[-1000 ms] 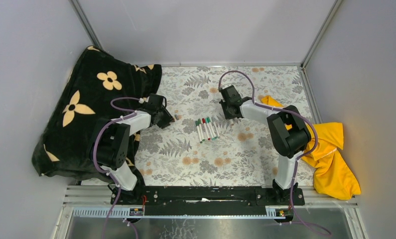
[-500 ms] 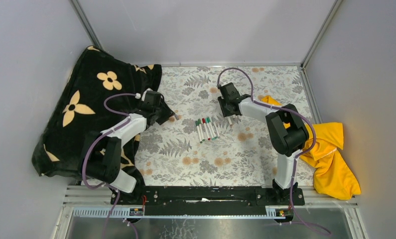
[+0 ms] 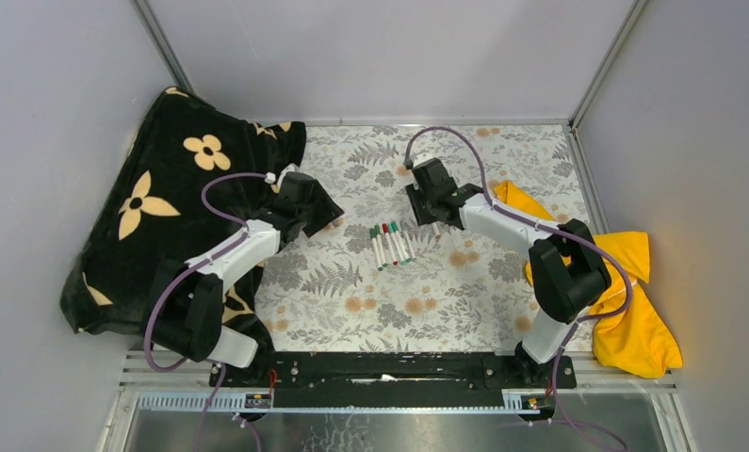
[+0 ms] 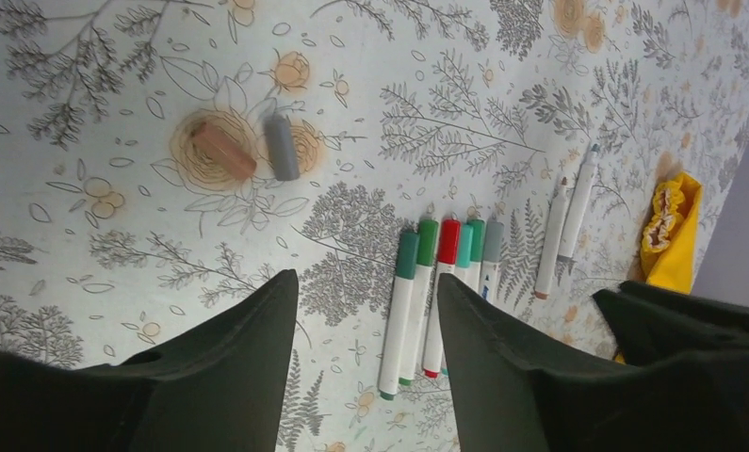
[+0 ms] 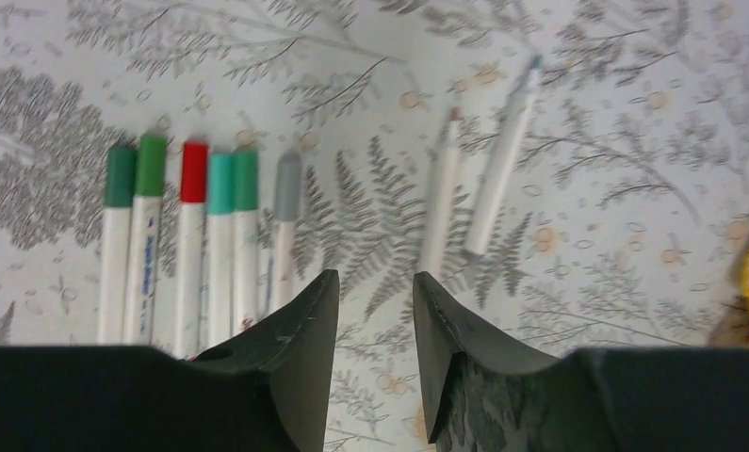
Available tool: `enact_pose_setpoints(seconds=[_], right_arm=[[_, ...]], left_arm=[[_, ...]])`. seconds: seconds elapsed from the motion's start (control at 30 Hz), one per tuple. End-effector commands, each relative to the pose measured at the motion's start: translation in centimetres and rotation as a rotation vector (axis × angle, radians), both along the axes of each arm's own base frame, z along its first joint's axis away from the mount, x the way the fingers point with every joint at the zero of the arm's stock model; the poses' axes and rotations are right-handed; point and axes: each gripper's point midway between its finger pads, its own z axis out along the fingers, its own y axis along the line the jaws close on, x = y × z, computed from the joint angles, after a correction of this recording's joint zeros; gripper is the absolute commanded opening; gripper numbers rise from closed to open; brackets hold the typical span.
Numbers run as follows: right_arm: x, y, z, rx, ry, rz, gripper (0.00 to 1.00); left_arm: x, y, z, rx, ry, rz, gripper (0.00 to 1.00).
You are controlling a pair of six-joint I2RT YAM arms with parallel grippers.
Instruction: Open the pen caps
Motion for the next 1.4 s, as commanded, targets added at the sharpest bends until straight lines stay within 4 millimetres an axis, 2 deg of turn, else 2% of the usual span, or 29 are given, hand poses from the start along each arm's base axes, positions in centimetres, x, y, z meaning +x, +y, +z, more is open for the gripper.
enact_pose_setpoints(seconds=[0.0,0.17,0.53,1.03,1.1,1.23,1.3,1.37], right_arm=[[-3.4,1.4,-1.5,0.016,0.079,0.044,0.42],[-4.7,2.7,-3.2,0.014,0.117,0.064,0.42],[-5.5,4.3,-4.8,0.022,0.149,0.082,0.42],[-5.8,4.6,-7.7,-0.019,0.212,0.068,0.43],[-6.1,4.6,-8.0,-0.023,0.224,0.072,0.36],[-6.3,4.4,-8.2,-0.029,0.236,0.068,0.07],[-6.4,4.3,-7.8,-0.027,0.227,0.066,0.0],[-6.2,4.3,-6.8,-0.016,0.199,0.069,0.0]], left_arm=[[0.2,-0.4,0.8,0.002,-0.035,0.001,0.65],[0.0,-1.1,1.3,-0.008,-0.045,-0.018,0.72],[0.0,-1.4,1.9,-0.015,-0.058,-0.03,0.72],[-0.2,-1.5,1.5,-0.017,-0.054,-0.032,0.73],[-0.2,-1.5,1.5,-0.019,-0.053,-0.031,0.73],[-0.3,-1.5,1.4,-0.023,-0.053,-0.028,0.73],[-0.3,-1.6,1.3,-0.029,-0.051,-0.03,0.73],[-0.2,-1.7,1.6,-0.038,-0.06,-0.034,0.73]])
